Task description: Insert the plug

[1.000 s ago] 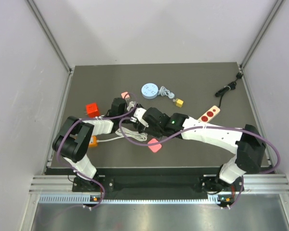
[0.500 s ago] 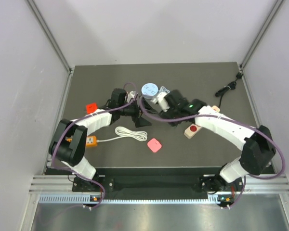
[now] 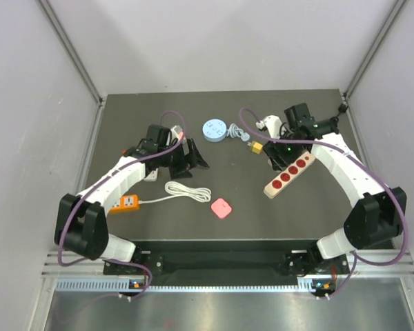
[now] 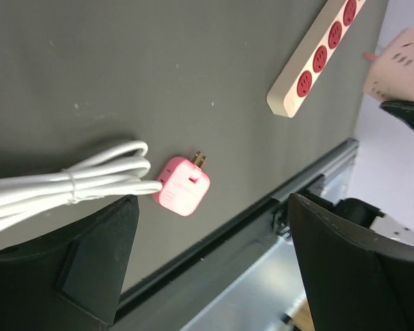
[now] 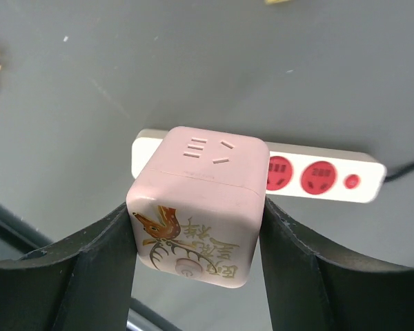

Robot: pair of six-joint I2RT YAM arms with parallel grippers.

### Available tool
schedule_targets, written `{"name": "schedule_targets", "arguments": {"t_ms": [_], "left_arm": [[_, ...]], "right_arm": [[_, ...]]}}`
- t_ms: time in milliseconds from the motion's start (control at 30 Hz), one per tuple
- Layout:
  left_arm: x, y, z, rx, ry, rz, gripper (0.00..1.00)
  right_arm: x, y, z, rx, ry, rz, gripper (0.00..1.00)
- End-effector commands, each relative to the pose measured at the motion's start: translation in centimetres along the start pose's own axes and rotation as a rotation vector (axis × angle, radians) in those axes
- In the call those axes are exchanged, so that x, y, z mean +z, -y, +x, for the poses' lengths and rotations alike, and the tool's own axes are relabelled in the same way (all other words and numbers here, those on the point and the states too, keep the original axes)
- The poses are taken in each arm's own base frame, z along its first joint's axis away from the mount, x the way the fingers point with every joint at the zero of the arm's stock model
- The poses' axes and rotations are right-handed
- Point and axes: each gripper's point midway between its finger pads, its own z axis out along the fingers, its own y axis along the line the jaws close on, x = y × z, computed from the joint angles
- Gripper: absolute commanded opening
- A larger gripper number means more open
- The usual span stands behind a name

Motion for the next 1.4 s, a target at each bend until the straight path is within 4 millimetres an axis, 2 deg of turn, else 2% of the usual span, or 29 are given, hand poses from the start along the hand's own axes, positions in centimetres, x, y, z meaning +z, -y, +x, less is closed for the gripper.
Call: {"name": "schedule_targets", "arguments": {"t_ms": [0, 67, 233, 400, 533, 767, 1000, 1367], "left_arm": [[-2.1, 0.1, -1.1, 0.185, 0.067, -0.048, 0.93], [-2.5, 0.2, -0.8, 0.243, 0.075, -0.048, 0.93], [-3.1, 1.3, -0.5, 0.357, 0.139, -0.048, 0.93], [-2.5, 1.2, 0.5, 0.361, 0.088, -0.024, 0.93], [-2.6, 1.4, 1.0, 0.379, 0.086, -0.013, 0.93], [-3.3, 1.4, 0.8, 0.397, 0.118, -0.025, 0.94], [-2.9, 1.3, 0.9, 0.377, 0.107, -0.025, 0.94], [-3.1, 1.4, 0.8, 0.384, 0.119, -0.028, 0.94]], "right_arm": [[0.9, -1.5, 1.3, -0.025, -0.032, -0.123, 0.0], [1.1, -2.1, 1.3, -0.03, -0.018, -0.158, 0.0], [2.4, -2.4, 3.1, -0.048, -0.061, -0.198, 0.0], [3.2, -2.5, 3.0, -0.022, -0.094, -0.272, 0.0], [4.1, -1.7, 4.3, 0.014, -0.158, -0.258, 0.0], [4.1, -1.1, 4.2, 0.022, -0.153, -0.244, 0.0], [4.1, -1.2, 5.1, 0.03, -0.176, -0.24, 0.0], [3.4, -1.1, 5.0, 0.029, -0.16, -0.214, 0.0]]}}
